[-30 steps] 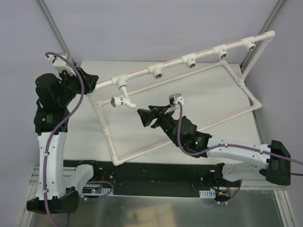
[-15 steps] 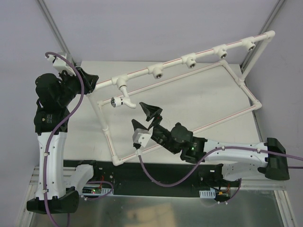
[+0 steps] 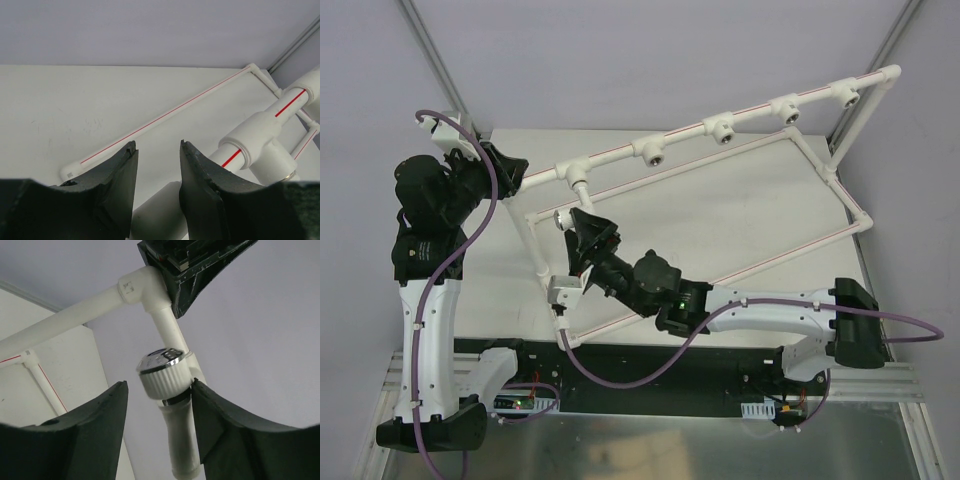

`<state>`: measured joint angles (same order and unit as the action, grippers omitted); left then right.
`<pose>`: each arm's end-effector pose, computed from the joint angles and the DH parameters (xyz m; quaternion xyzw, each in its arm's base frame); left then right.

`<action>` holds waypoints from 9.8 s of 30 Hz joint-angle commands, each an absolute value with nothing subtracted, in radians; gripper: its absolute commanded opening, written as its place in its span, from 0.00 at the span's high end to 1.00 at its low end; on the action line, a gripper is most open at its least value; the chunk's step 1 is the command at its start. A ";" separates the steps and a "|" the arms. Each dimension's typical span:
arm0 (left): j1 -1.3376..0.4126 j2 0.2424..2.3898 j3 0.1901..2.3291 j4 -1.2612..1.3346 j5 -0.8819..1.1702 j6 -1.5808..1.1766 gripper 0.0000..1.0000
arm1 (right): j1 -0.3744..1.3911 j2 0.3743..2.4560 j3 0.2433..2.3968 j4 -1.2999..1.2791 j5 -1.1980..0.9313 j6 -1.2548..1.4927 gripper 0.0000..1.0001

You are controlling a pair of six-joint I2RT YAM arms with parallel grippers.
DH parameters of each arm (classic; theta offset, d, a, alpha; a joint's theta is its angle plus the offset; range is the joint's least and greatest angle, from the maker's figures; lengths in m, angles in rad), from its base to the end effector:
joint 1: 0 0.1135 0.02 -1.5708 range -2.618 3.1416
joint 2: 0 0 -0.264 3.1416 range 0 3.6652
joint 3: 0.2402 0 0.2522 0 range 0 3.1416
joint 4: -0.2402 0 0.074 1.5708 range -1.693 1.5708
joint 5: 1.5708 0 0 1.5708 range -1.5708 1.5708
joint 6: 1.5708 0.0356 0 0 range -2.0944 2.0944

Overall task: Install the water faucets
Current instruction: Screw the water faucet onto the adaptor.

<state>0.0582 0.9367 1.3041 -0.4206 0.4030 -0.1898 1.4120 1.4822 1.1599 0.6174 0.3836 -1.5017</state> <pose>0.1778 -0.0036 0.4645 0.0487 0.7226 -0.1892 0.6631 0.0686 0.3439 0.3869 -0.5633 0.2186 -0.1488 0.7828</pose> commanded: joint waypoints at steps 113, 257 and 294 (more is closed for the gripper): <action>0.038 0.973 1.244 -0.729 0.474 -0.147 0.59 | 1.149 1.197 0.733 0.698 0.345 0.545 0.32; 0.037 0.950 1.233 -0.729 0.483 -0.135 0.58 | 1.302 1.417 1.120 0.683 0.345 -1.379 0.35; 0.037 0.956 1.235 -0.729 0.491 -0.135 0.57 | 1.206 1.378 1.077 0.675 0.428 0.152 1.00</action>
<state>0.0475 0.9161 1.2972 -0.4358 0.4355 -0.1703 1.2125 1.3815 1.0813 0.5442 0.3706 -0.4927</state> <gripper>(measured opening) 0.426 0.561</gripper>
